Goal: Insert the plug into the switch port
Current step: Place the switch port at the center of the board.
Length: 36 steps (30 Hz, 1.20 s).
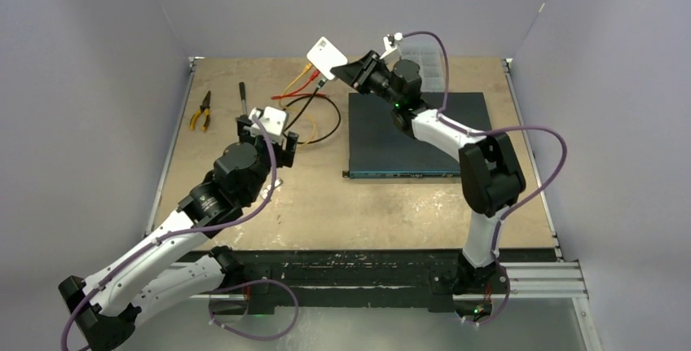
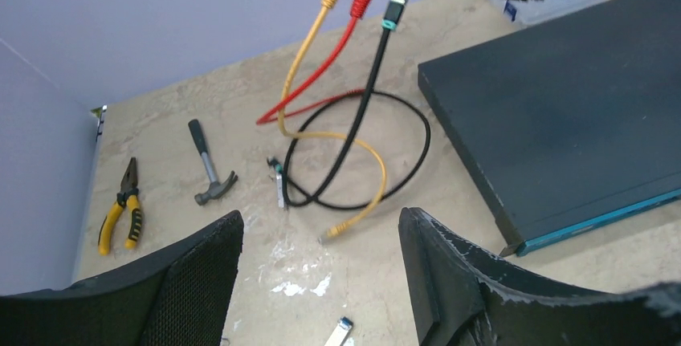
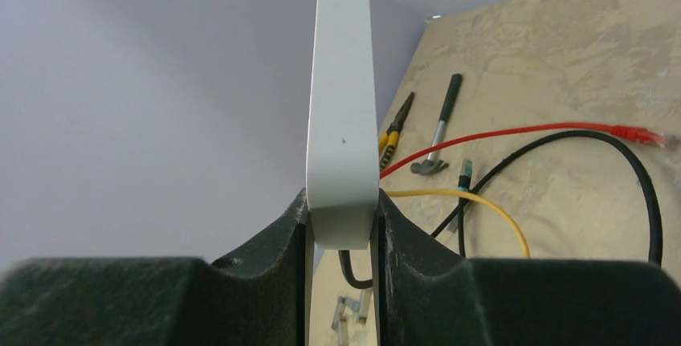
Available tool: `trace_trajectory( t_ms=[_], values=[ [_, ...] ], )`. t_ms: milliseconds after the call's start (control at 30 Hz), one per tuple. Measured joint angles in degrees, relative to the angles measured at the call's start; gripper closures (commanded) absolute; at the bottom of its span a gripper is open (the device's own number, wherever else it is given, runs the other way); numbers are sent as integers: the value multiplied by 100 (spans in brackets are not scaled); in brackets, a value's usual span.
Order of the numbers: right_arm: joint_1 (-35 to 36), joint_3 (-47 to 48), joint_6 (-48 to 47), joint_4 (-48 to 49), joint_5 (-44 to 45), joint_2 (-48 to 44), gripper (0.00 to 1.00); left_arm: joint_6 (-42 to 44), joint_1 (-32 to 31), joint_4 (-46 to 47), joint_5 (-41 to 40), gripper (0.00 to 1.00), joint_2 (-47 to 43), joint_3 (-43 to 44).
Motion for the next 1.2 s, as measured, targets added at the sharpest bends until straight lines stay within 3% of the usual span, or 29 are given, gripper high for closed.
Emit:
trace_trajectory(
  t_ms=[167,500,700,1067,1200],
  values=[
    [-20,636,114,0,13,883,100,44,0,-13,-61,29,175,-116],
    [-20,1062,190,-374,-35,1941,58,129,4,39,-48,28,66,-142],
    [-26,1731,-190,-946,-52,2302,38,151,4,46,-37,28,66,-142],
    [-31,3198,-1421,-2855,247,2922,5,164,26,44,-28,28,76,-142],
    [-31,3495,-1853,-3554,570,2962,1,164,26,44,0,28,63,-142]
  ],
)
